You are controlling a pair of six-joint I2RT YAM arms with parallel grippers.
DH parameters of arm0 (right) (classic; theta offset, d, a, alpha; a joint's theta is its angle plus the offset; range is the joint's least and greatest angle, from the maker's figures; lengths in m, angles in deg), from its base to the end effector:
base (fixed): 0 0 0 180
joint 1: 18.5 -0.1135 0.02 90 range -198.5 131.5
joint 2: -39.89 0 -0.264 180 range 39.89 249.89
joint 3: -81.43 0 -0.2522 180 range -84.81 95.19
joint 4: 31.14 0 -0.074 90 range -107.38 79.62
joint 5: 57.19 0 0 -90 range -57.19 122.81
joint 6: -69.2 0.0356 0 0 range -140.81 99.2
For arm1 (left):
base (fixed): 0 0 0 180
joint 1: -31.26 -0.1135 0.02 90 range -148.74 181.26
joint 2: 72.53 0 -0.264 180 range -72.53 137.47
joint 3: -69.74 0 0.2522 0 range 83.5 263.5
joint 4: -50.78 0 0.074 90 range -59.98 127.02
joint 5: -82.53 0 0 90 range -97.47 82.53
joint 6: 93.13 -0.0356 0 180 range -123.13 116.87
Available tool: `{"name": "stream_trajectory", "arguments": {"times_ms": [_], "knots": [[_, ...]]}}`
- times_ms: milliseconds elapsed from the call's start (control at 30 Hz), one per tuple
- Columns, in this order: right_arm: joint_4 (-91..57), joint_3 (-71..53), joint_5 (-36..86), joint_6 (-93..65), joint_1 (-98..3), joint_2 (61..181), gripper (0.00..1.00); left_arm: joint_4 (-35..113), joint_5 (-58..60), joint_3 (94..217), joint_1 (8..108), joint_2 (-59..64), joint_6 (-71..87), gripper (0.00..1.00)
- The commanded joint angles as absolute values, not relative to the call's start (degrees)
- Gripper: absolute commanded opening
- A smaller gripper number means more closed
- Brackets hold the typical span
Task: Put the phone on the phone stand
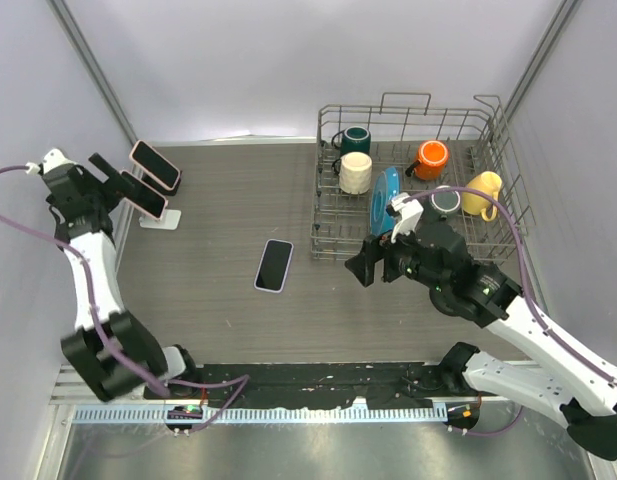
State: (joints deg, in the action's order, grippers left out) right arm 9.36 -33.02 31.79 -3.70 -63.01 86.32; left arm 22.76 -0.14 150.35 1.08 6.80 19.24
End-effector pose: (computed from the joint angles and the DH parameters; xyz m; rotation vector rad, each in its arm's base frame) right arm 0.1268 0.1255 0.3474 -0.4892 1.9545 0.7195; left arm 0.2797 0.1574 0.3294 -0.8277 1.8576 -0.0446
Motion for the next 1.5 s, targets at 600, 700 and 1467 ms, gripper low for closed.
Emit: {"name": "stream_trajectory", "arguments": {"times_ms": [600,700,1467], "knots": [[40.08,-21.88,65.67,24.01,-39.16,86.14,0.91,15.49,-9.24,147.22,71.32,-16.54,18.14,0.97],[48.08,-20.48,74.45,28.56,-37.84,83.93,0.93,15.57,-6.52,145.73,74.14,-18.56,18.93,0.97],[33.36,-47.44,75.61,51.52,-37.48,60.04,0.84,1.26,-2.73,145.11,74.68,-32.37,14.27,0.99]]}}
